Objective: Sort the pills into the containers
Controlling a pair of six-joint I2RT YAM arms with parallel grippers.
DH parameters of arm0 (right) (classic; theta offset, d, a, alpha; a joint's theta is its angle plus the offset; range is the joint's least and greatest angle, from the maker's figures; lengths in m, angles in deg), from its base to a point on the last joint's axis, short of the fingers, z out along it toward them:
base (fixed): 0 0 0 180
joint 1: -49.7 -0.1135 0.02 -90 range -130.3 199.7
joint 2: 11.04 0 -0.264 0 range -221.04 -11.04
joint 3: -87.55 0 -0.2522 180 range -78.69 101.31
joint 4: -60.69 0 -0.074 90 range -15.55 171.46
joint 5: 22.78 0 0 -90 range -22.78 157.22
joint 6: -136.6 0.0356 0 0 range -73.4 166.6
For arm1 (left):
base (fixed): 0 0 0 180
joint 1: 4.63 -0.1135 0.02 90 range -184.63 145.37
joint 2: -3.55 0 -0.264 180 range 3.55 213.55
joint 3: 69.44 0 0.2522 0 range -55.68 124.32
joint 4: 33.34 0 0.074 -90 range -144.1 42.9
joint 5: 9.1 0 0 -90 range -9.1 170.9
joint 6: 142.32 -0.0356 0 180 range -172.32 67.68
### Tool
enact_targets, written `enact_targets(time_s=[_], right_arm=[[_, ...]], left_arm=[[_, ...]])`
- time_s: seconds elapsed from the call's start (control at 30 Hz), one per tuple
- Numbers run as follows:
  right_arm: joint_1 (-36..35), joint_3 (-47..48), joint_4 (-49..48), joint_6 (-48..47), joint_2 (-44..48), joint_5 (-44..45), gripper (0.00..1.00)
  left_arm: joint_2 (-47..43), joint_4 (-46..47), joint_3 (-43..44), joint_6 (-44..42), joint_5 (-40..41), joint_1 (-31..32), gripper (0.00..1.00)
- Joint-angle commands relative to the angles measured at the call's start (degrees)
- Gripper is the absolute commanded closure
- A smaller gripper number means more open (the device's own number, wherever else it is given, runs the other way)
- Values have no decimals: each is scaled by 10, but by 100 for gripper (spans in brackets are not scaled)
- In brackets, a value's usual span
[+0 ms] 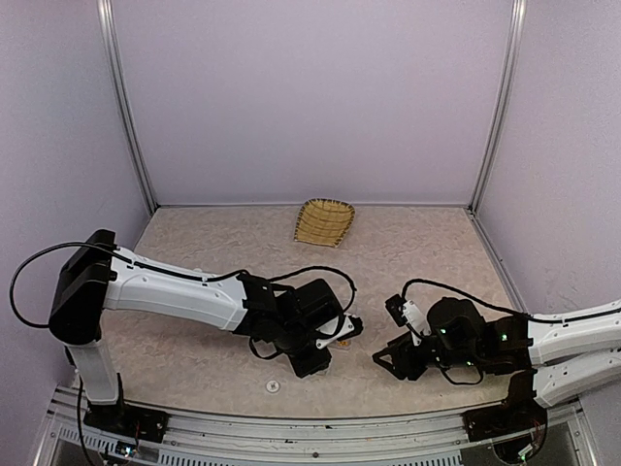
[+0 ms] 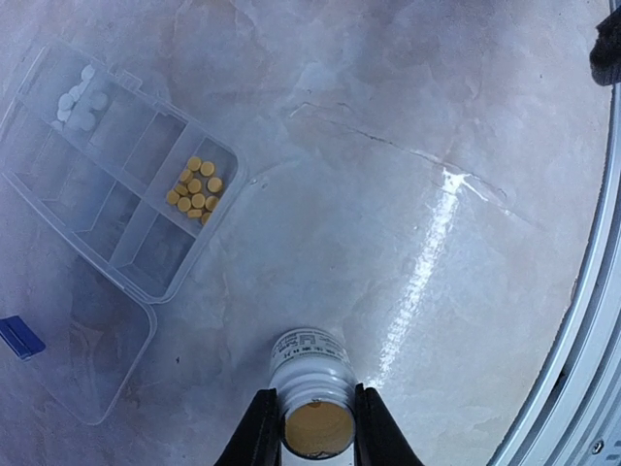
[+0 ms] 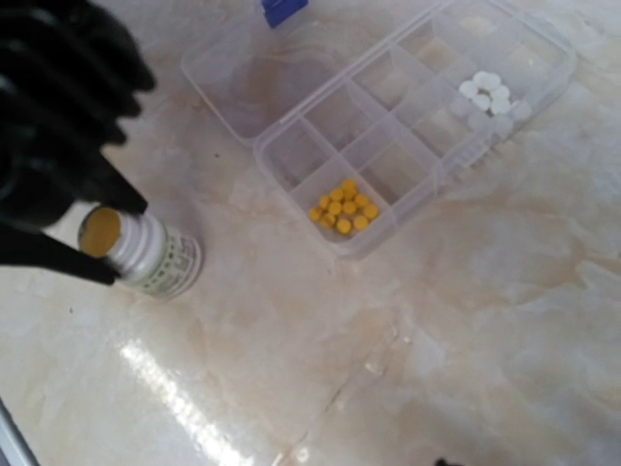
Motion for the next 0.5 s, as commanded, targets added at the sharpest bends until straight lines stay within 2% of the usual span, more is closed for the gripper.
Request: enact_targets(time_s=[0.0, 0.17, 0.27, 0.47], right_arm=[[6, 1, 0, -2, 2, 7, 46], [10, 7, -14, -15, 0, -5, 44], [13, 3, -42, -26, 10, -20, 38], [29, -46, -187, -27, 82, -114, 19]], left_arm=[[0, -4, 14, -4, 1, 3, 79], [-27, 20, 6, -4, 0, -1, 82], [-66, 64, -13, -6, -17, -7, 82], [-163, 186, -71, -13, -53, -12, 84]])
